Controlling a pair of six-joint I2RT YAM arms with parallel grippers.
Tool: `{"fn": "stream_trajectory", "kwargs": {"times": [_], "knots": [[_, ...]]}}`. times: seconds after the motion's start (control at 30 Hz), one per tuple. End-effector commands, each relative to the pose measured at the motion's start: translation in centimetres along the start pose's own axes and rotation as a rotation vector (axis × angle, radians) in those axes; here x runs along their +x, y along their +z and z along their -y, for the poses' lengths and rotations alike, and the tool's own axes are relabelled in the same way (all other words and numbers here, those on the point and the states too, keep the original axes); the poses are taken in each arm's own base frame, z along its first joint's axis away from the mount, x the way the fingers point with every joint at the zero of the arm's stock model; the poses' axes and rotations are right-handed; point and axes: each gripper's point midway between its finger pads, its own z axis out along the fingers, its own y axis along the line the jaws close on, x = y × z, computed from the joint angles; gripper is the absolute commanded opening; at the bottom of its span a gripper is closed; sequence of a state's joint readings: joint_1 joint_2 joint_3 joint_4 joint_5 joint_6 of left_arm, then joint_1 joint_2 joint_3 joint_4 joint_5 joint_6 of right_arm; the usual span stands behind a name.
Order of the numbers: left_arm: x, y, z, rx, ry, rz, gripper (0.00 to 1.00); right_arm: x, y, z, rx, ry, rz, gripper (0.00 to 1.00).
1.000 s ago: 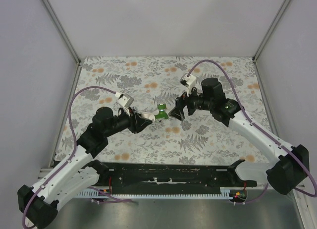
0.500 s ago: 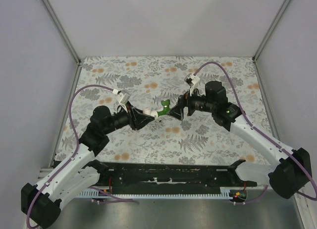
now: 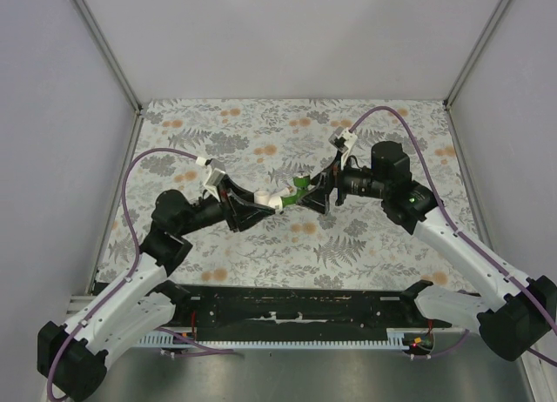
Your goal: Install the water faucets
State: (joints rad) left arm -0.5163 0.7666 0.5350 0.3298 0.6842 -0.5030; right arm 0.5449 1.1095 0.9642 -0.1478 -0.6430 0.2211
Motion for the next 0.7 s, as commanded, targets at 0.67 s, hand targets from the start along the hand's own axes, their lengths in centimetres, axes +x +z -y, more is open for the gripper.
{"fn": "stream_trajectory", "kwargs": {"times": [0.67], "knots": [[-4.7, 0.2, 4.7, 0.238, 0.151, 0.150, 0.02, -3.5, -0.7, -5.5, -0.268, 0.126, 0.083, 0.60]]}}
